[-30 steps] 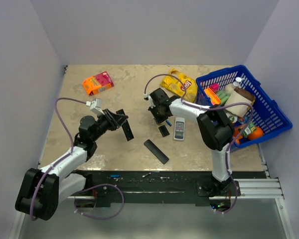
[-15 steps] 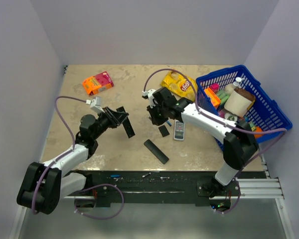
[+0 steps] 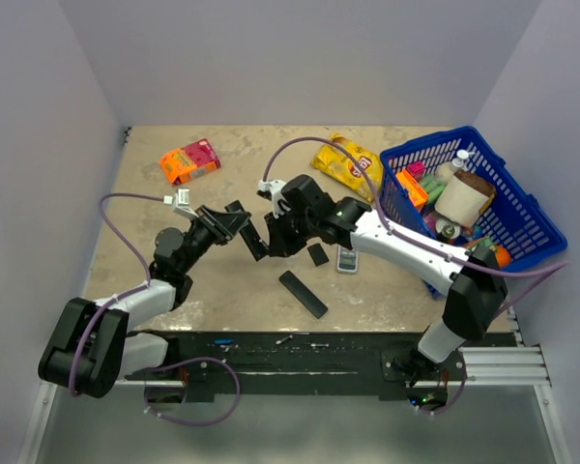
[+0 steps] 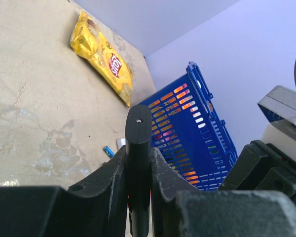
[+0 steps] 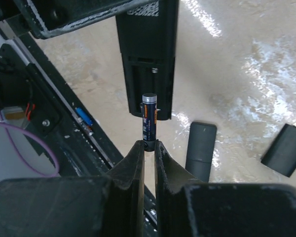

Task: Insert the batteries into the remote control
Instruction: Load the battery into the remote control.

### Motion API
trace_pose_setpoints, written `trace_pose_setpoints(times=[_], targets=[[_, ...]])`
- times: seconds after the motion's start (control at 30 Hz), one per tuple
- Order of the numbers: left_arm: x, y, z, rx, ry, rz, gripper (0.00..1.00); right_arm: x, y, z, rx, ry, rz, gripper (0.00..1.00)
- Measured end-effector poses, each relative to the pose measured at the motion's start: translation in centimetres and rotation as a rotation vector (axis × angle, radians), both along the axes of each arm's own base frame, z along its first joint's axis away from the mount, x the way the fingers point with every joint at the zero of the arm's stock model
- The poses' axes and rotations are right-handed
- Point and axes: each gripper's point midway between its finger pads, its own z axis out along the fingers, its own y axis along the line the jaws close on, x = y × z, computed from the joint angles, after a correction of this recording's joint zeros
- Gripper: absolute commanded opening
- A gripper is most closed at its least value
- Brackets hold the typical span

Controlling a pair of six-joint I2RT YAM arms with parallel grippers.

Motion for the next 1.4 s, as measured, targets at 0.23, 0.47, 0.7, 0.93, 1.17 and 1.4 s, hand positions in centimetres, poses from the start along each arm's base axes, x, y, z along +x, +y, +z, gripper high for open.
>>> trace_pose_setpoints(times=[0.23,0.47,0.7,0.93,1.17,1.4], targets=[[0.0,0.0,0.5,-0.012,-0.016,-0.001,0.00,-0.7,0.6,-0.2,0.011,0.042,0.006,0.00],[0.0,0.0,0.8,-0.013,-0.031,-0.001,0.00,-0.8,0.8,-2.6,-0.036,0.101,-0.004,0.00],[-0.1,-0.3,0.9,-0.017,-0.031,-0.009,0.00,-0.6,1.1,-2.0,-0.026,0.107,-0.027,0.00],[-0.4,-0.8,1.1,-0.020,-0.038,-0.023,0.00,-0.4,1.5,-1.3,-0.022,0.111,-0.033,0.00],[-0.7,-0.7,0.4,-0.015,-0.024,-0.024,0.00,-0.6,1.1,-1.7,-0.052,0.131,-0.041,0.00],[-0.7,-0.7,0.5,-0.016,-0.027,-0.021,0.00,-0.9,0.5,-1.9,-0.081,0.147,-0.051,0.00]])
